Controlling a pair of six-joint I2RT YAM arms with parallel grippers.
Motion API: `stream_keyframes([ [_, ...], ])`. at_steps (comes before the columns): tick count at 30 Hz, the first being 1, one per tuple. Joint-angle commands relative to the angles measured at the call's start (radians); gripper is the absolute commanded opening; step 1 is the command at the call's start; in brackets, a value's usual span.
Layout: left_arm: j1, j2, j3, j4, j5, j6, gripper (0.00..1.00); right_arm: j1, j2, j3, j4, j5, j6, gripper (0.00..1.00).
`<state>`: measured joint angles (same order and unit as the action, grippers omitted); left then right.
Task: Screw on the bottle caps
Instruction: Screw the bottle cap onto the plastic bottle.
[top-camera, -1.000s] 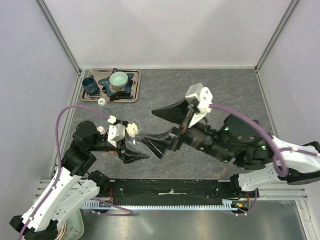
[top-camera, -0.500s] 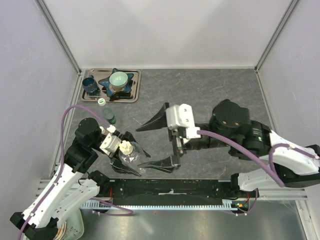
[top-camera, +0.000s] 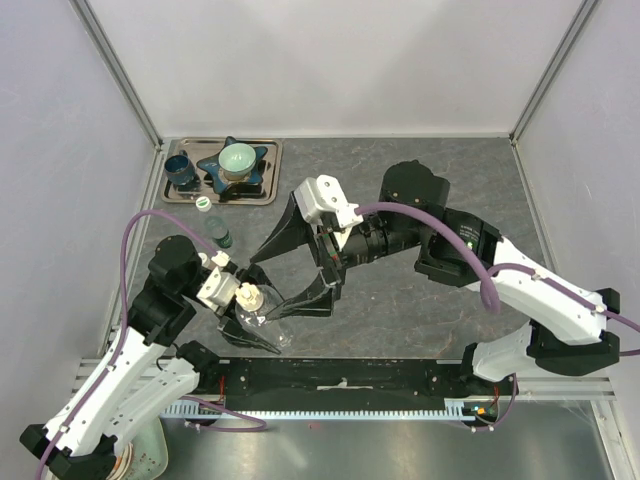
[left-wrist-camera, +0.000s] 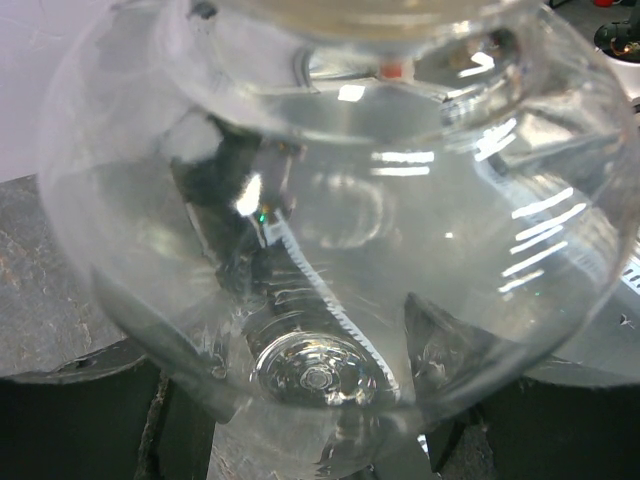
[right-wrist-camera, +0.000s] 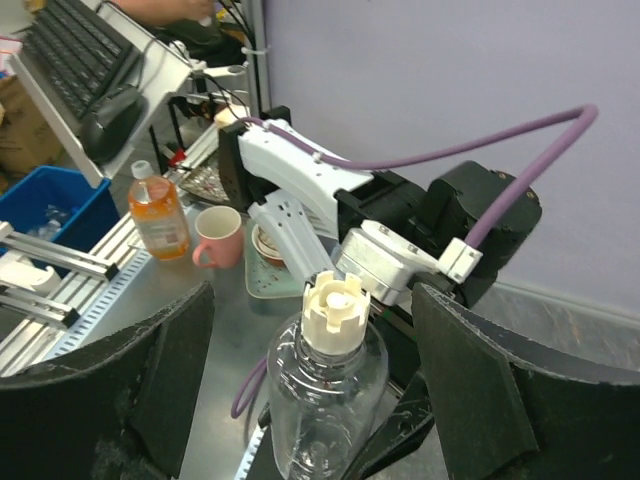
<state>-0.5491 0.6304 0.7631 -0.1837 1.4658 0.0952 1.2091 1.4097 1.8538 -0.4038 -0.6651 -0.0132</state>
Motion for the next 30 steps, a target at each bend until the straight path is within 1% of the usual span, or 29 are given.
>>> stream_keyframes([
  [1,0.005,0.003,0.039,0.035,0.268,0.020,0.02,-0.029,0.038,0.044,0.080,-0.143,0.061,0.85],
  [8,0.005,0.000,0.038,0.035,0.254,0.021,0.02,-0.054,0.106,0.068,0.089,-0.191,0.084,0.81],
  [12,0.005,-0.004,0.036,0.035,0.251,0.021,0.02,-0.057,0.106,0.062,0.115,-0.212,0.098,0.80],
  [15,0.005,-0.006,0.033,0.035,0.242,0.024,0.02,-0.059,0.107,0.055,0.135,-0.223,0.114,0.77],
  [22,0.005,-0.008,0.031,0.033,0.225,0.031,0.02,-0.062,0.118,0.025,0.157,-0.251,0.134,0.68],
  [30,0.006,-0.011,0.033,0.033,0.206,0.037,0.02,-0.062,0.101,-0.018,0.175,-0.254,0.147,0.66],
])
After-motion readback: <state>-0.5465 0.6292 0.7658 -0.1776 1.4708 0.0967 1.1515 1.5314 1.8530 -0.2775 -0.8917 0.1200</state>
